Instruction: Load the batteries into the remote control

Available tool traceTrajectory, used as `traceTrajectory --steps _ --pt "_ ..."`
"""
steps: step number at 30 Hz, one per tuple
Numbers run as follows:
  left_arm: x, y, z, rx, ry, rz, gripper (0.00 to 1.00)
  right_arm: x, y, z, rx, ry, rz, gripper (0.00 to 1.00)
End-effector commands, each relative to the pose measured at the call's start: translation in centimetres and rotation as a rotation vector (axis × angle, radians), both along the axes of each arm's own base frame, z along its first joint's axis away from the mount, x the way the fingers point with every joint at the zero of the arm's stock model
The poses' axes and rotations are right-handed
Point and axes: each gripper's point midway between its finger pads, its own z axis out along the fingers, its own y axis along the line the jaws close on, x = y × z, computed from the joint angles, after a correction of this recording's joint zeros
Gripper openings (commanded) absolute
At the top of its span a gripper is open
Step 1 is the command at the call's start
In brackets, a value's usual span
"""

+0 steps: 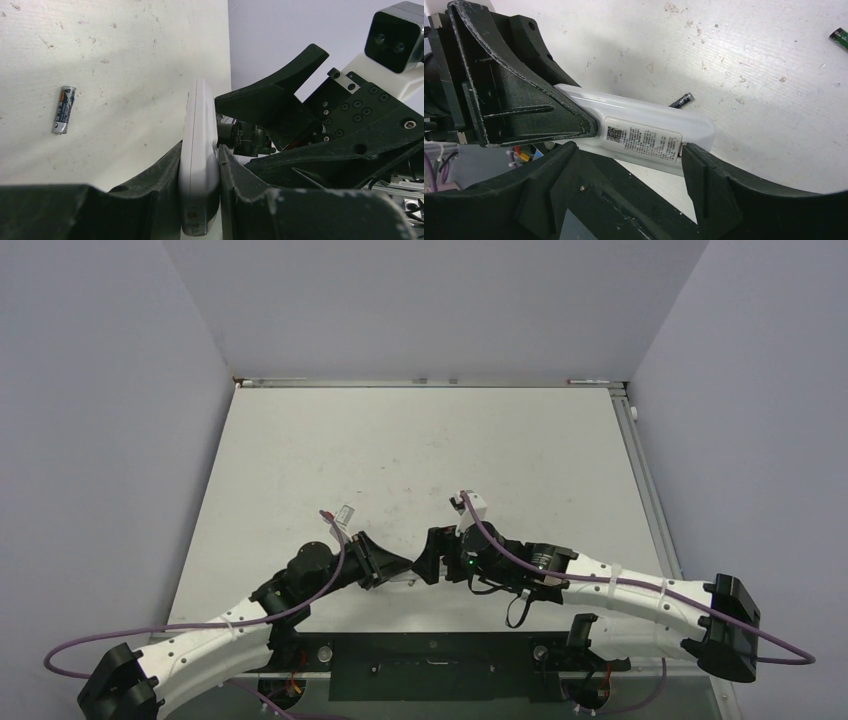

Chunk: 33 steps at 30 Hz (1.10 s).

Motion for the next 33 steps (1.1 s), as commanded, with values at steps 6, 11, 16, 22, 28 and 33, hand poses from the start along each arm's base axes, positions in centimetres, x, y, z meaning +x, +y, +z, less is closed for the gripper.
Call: traceTrajectory --steps 6,11,16,22,28,33 --pt "-0.5 -1.2 7.9 -0.223 -0.123 -0.064 0.00 -1.3 1.8 3.2 0.252 0.031 0.075 0.73" --pt "-0.5 -1.3 7.7 -0.216 -0.116 -0.064 0.00 -1.5 2.0 4.2 0.306 0.026 0.089 0.73" --pt "-0.3 -1.4 7.4 -0.194 -0.110 -0.063 0.00 -1.6 2.1 5.3 0.356 0.015 0.099 0.72" --pt "-0.2 -1.6 7.0 -0.167 -0.104 -0.063 0.00 -1.6 2.2 6.2 0.385 0.001 0.104 0.72" --pt "-0.1 -1.8 6.4 -0.126 -0.097 -0.062 0.00 -1.6 2.3 7.0 0.395 -0.015 0.115 0.72" --pt "0.1 -1.8 5.6 -0.096 -0.085 -0.055 0.00 -1.5 2.2 7.4 0.398 -0.026 0.113 0.72"
